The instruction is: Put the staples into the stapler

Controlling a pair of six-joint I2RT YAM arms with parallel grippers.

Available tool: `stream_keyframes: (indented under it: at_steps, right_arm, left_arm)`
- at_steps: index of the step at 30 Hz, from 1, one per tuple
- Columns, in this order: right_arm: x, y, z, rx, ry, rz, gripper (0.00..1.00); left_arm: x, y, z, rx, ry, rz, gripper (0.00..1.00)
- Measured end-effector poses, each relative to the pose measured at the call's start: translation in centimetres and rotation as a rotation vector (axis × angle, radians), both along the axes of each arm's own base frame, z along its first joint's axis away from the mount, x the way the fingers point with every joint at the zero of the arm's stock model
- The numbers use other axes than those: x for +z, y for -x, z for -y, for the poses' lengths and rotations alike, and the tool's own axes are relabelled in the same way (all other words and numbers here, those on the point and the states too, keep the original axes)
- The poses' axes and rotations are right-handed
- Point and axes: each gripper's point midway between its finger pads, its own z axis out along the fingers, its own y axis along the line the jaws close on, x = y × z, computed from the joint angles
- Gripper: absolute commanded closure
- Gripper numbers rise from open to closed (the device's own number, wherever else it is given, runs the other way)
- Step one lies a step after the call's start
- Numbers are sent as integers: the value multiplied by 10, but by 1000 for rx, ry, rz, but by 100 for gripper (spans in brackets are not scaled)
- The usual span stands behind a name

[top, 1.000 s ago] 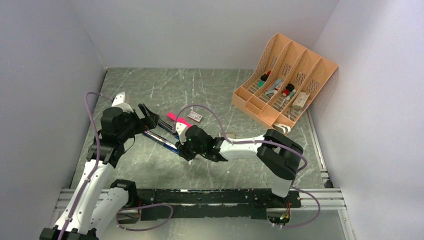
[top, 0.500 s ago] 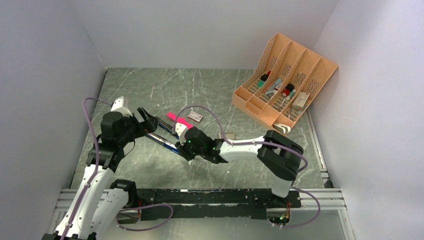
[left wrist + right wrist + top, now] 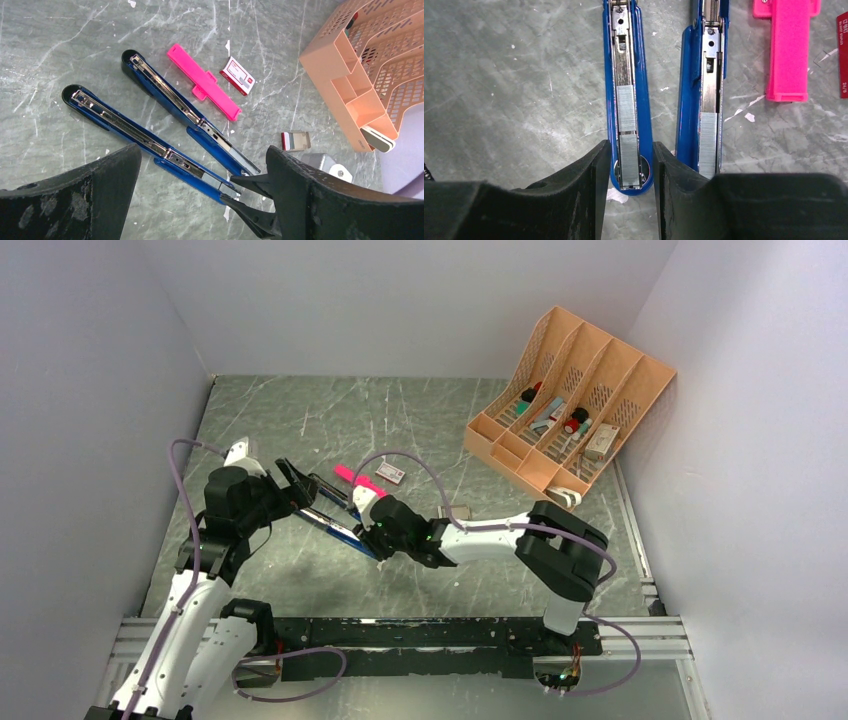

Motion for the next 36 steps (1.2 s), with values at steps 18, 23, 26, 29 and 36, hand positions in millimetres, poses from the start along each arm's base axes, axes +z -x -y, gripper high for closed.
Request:
stream_keyframes:
  at_steps: [18,23,26,29,36]
  right_arm:
    - [-21,4,4,3,38,-25,100]
    - [-21,11,7,29,-7,-66,100]
    - [-20,15,6,40,-53,-112,100]
    - [-19,19,6,44,-96,-158,100]
    - [-18,25,4,44,-144,-224,100]
  left_arm:
    - [-62,7,5,58,124,-95,0]
    - [-111,18,15,84,259,-157,0]
    - [-133,24,20,96,329,-194,0]
    - [-137,22,23,107,372,-192,1]
    - [-138,12,25,130,437,-156,13]
